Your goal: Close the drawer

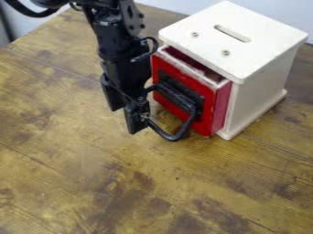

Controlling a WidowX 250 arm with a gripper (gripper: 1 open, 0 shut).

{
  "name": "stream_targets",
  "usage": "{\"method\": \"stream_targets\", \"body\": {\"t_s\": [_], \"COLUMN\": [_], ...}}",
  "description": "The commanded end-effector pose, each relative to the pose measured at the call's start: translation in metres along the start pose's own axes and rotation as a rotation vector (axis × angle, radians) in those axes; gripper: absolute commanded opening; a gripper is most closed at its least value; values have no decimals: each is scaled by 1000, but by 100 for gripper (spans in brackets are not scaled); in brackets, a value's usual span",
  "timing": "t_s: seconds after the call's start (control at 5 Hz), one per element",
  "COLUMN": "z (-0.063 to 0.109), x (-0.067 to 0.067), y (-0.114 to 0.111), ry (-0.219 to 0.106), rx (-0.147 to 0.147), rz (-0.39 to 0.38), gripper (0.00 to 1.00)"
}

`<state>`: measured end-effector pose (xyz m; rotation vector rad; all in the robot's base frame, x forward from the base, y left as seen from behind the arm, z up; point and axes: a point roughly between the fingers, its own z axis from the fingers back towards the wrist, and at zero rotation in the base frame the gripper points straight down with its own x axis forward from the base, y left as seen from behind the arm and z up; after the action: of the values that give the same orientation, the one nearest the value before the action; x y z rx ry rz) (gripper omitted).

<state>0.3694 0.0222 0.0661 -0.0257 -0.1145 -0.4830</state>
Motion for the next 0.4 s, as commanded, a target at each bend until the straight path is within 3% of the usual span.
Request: {"method": "stream_targets", "body": {"t_s": [0.0, 0.2], "z": [29, 29], "x": [8, 4], "y": [13, 24], "ry": [-68, -54], "rx": [34, 43], "rz": [32, 55], "gripper": [100, 100]}}
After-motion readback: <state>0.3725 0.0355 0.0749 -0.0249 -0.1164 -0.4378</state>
